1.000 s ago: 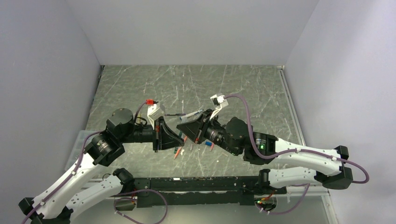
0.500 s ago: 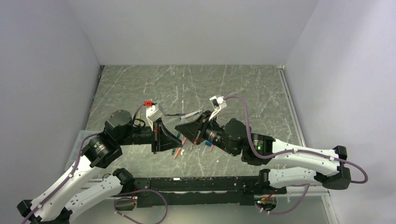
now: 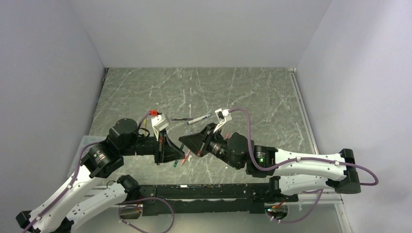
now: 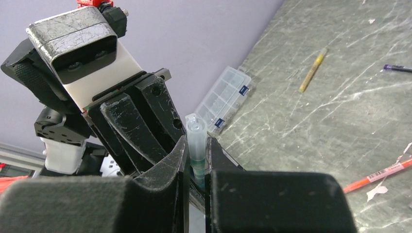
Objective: Insert the pens into the pen caps
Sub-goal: Press the pen cap onto the pen.
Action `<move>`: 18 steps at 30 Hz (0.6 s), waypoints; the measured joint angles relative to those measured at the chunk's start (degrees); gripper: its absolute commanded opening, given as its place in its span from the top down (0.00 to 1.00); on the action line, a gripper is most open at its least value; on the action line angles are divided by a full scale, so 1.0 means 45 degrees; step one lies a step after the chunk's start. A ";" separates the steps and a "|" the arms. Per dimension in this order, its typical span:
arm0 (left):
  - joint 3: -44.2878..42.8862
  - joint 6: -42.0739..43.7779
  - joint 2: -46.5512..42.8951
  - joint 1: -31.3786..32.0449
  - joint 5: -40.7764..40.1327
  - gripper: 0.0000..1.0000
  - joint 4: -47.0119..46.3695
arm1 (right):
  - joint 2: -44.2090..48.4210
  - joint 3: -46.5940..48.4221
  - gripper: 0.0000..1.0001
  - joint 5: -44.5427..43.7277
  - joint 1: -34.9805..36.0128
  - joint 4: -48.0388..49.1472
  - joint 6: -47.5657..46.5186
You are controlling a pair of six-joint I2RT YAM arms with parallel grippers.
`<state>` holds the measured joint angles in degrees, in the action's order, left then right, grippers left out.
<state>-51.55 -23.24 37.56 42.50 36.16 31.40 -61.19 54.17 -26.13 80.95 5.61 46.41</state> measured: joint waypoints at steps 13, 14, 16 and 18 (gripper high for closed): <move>-0.0087 0.0010 -0.0068 0.0053 -0.0155 1.00 0.0622 | -0.0189 -0.0481 1.00 -0.1258 0.0646 0.0840 0.0355; -0.0117 0.0005 -0.0044 0.0053 -0.0141 1.00 0.0636 | -0.0189 -0.0481 1.00 -0.1331 0.0670 0.0835 0.0359; -0.0170 0.0005 0.0024 0.0053 -0.0039 1.00 0.0631 | -0.0141 -0.0476 1.00 -0.1477 0.0733 0.0767 0.0364; -0.0204 0.0000 0.0155 0.0053 0.0257 1.00 0.0593 | -0.0019 -0.0447 0.97 -0.1603 0.0845 0.0510 0.0364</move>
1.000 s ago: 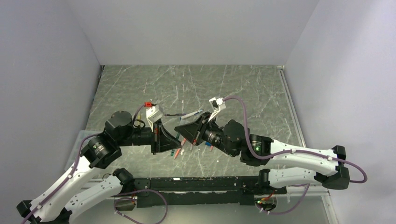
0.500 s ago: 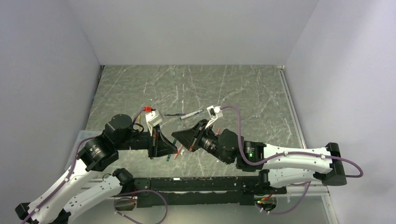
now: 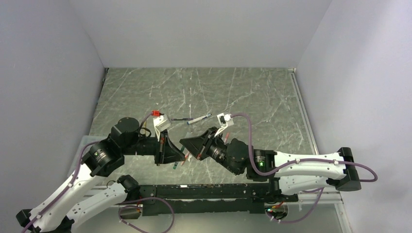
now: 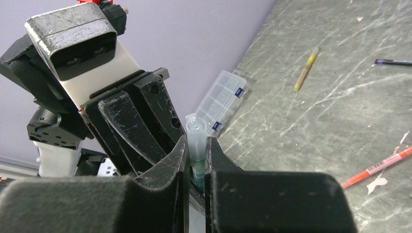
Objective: Insert the pens into the pen caps
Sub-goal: Press the pen cap onto the pen.
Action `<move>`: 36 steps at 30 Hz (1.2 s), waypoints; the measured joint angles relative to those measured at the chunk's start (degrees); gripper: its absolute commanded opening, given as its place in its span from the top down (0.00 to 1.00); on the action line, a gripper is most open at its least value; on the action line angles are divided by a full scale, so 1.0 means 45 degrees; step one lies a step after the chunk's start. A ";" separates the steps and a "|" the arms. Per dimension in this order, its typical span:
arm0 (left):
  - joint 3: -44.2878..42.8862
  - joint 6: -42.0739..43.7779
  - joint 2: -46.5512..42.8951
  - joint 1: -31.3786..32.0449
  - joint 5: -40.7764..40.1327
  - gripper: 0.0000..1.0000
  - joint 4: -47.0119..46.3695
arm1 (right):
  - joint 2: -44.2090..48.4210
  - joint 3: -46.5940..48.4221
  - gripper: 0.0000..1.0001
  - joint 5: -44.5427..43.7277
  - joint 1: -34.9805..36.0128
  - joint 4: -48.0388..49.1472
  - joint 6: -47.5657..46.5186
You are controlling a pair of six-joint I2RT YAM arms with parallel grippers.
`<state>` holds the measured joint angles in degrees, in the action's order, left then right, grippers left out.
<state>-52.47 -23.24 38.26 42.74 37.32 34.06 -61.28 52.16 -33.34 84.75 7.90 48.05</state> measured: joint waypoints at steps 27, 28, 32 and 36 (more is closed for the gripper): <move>-0.0063 0.0291 0.0214 -0.0248 0.0078 1.00 -0.3240 | -0.0194 0.1525 0.48 0.0102 0.0952 -0.3798 -0.1452; -0.0063 0.0301 0.0214 -0.0248 0.0078 1.00 -0.3240 | -0.0160 0.1632 0.48 0.0063 0.0952 -0.3861 -0.1535; -0.0063 0.0311 0.0214 -0.0248 0.0083 1.00 -0.3235 | 0.0199 0.2254 0.46 -0.0223 0.0952 -0.4163 -0.2113; -0.0063 0.0311 0.0204 -0.0248 0.0102 1.00 -0.3235 | 0.0568 0.3099 0.44 -0.0714 0.0952 -0.4357 -0.2739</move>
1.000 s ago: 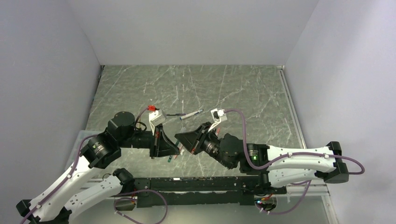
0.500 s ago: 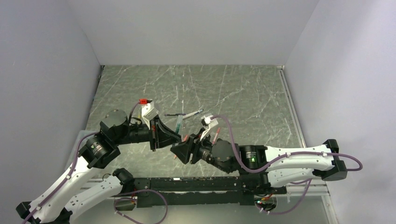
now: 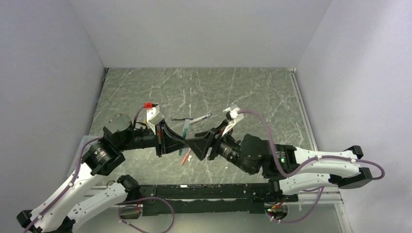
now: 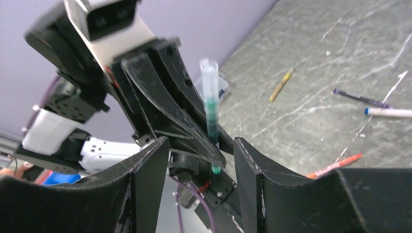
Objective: Insert the pens into the pen caps
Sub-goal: Press the pen cap onto the pen.
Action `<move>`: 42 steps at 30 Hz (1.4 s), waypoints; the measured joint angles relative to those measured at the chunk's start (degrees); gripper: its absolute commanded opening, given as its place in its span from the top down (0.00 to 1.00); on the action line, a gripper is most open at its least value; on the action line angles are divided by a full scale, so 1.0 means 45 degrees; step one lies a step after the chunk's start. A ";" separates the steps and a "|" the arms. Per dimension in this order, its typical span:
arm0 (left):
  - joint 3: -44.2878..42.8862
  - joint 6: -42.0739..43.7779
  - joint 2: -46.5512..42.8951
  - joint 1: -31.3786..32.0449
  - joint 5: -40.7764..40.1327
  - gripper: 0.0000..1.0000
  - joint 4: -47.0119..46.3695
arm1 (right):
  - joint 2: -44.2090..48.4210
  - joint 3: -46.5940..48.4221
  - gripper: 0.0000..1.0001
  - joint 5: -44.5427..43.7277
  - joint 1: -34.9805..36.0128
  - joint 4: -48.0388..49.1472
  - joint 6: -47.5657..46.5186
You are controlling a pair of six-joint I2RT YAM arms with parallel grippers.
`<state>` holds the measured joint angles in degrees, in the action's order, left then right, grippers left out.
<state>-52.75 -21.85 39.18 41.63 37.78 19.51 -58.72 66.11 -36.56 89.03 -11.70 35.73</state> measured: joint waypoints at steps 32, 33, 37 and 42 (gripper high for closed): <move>0.0005 -0.0005 -0.0160 -0.0010 0.0981 1.00 -0.0044 | -0.1792 0.2657 0.74 -0.0155 -0.1277 -0.0160 -0.1520; 0.0005 -0.0005 -0.0160 -0.0010 0.0981 1.00 -0.0044 | -0.1792 0.2657 0.74 -0.0102 -0.1287 -0.0160 -0.1511; 0.0005 -0.0005 -0.0160 -0.0010 0.0976 1.00 -0.0044 | -0.1797 0.2657 0.73 0.0151 -0.1331 -0.0170 -0.1462; 0.0005 0.0000 -0.0160 -0.0010 0.0967 1.00 -0.0044 | -0.1894 0.2657 0.74 0.0355 -0.1350 -0.0194 -0.1379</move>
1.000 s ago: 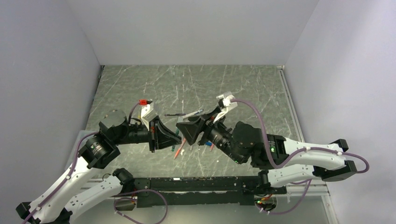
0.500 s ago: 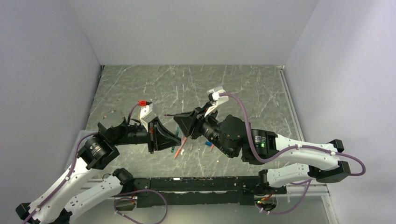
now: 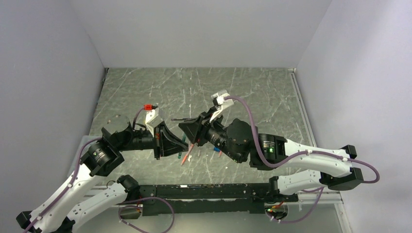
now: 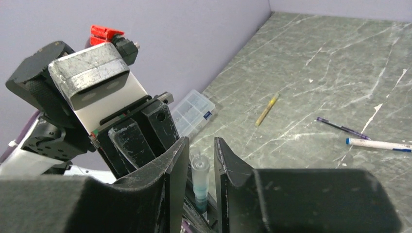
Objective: Insert the pens into the pen caps
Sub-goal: Press the pen cap onto the pen.
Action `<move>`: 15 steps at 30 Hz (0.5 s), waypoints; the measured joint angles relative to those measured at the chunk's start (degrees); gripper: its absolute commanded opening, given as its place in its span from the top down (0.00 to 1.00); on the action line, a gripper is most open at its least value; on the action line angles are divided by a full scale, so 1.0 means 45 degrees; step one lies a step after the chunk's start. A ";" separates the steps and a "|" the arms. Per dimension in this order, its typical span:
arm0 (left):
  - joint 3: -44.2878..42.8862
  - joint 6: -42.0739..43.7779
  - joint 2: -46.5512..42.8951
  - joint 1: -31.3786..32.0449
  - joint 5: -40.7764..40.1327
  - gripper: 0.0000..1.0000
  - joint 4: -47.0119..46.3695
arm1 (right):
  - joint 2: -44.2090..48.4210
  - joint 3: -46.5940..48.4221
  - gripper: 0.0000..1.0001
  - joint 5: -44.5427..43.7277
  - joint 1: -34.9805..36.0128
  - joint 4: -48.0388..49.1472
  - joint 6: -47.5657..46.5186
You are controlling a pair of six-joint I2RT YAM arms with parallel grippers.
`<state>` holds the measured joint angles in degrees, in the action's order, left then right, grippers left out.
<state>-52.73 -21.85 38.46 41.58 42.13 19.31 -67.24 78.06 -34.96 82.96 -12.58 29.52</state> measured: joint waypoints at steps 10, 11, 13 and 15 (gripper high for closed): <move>0.0000 -0.0005 0.0034 0.0000 -0.0034 1.00 0.0000 | -0.0078 0.0000 1.00 0.0223 -0.0024 -0.0238 0.0160; 0.0000 -0.0005 0.0039 0.0000 -0.0039 1.00 0.0005 | -0.0078 0.0000 1.00 0.0223 -0.0024 -0.0248 0.0160; 0.0000 -0.0005 0.0053 0.0000 -0.0039 1.00 0.0005 | -0.0083 0.0000 1.00 0.0243 -0.0034 -0.0257 0.0160; 0.0000 0.0000 0.0063 0.0000 -0.0097 1.00 0.0039 | -0.0107 0.0000 1.00 0.0287 -0.0058 -0.0277 0.0175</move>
<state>-52.73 -21.85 38.74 41.58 41.69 19.49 -67.72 78.06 -33.67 82.70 -13.82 30.30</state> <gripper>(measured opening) 0.064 0.123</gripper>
